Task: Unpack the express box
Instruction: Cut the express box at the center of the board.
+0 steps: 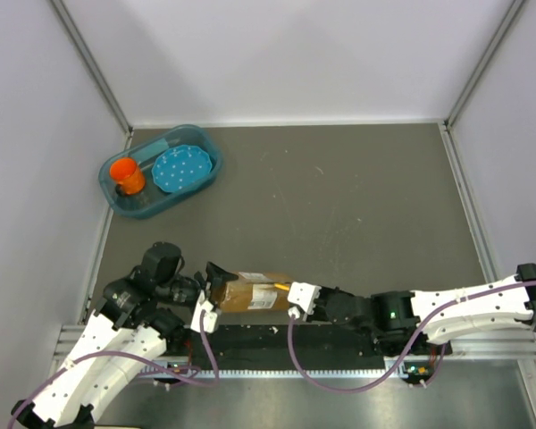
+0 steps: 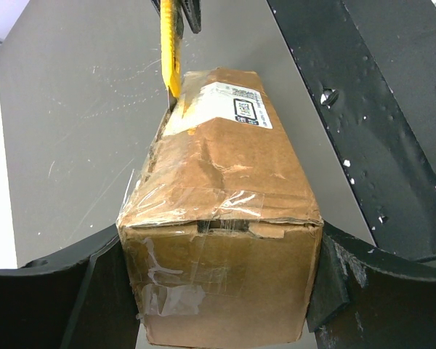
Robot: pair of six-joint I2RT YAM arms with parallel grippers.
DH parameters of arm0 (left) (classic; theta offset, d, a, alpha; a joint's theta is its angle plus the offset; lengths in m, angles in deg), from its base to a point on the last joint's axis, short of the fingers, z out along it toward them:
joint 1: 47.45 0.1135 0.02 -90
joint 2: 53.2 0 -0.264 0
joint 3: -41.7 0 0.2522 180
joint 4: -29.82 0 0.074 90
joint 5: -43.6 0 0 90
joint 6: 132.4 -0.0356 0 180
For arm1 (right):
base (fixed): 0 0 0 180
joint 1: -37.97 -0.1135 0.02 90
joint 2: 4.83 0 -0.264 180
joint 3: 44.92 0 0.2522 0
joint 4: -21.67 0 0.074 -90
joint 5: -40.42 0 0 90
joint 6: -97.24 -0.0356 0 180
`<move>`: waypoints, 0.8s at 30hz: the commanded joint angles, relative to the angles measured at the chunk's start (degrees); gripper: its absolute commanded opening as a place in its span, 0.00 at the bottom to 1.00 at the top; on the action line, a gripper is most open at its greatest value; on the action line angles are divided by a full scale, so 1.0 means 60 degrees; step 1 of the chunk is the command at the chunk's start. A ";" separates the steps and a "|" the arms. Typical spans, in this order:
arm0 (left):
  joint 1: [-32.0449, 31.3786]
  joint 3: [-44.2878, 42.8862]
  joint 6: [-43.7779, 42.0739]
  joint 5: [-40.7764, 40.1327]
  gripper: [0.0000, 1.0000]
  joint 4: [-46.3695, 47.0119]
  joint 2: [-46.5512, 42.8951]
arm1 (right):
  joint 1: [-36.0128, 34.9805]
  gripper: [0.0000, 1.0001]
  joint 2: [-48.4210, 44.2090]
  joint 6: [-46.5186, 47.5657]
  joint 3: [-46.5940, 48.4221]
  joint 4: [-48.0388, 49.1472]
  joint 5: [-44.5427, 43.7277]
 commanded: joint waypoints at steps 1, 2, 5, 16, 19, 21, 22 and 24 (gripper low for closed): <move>-0.0099 0.0277 0.0122 0.0226 0.40 -0.1330 0.0153 | 0.0072 0.00 -0.0263 0.0251 0.0263 -0.0291 -0.0688; -0.0099 0.0277 0.0020 0.0386 0.40 -0.1330 0.0139 | 0.0058 0.00 -0.0249 0.0296 0.0307 -0.0277 -0.0688; -0.0099 0.0248 0.0033 0.0461 0.40 -0.1242 0.0182 | 0.0072 0.00 -0.0132 0.0486 0.0483 -0.0189 -0.0615; -0.0099 0.0131 0.0195 0.0417 0.41 -0.1242 0.0197 | 0.0072 0.00 0.0162 -0.0214 0.0995 -0.1721 -0.0234; -0.0099 0.0175 0.0195 0.0388 0.46 -0.1242 0.0168 | 0.0072 0.00 0.0235 -0.0494 0.1318 -0.2806 -0.0029; -0.0099 0.0175 0.0195 0.0388 0.48 -0.1213 0.0153 | 0.0058 0.00 0.0425 -0.0568 0.1552 -0.3190 -0.0014; -0.0099 0.0175 0.0253 0.0388 0.48 -0.1198 0.0139 | 0.0072 0.00 0.0483 -0.0583 0.1611 -0.3380 0.0015; -0.0099 0.0175 0.0253 0.0373 0.48 -0.1198 0.0139 | 0.0072 0.00 0.0615 -0.0597 0.1714 -0.3733 0.0088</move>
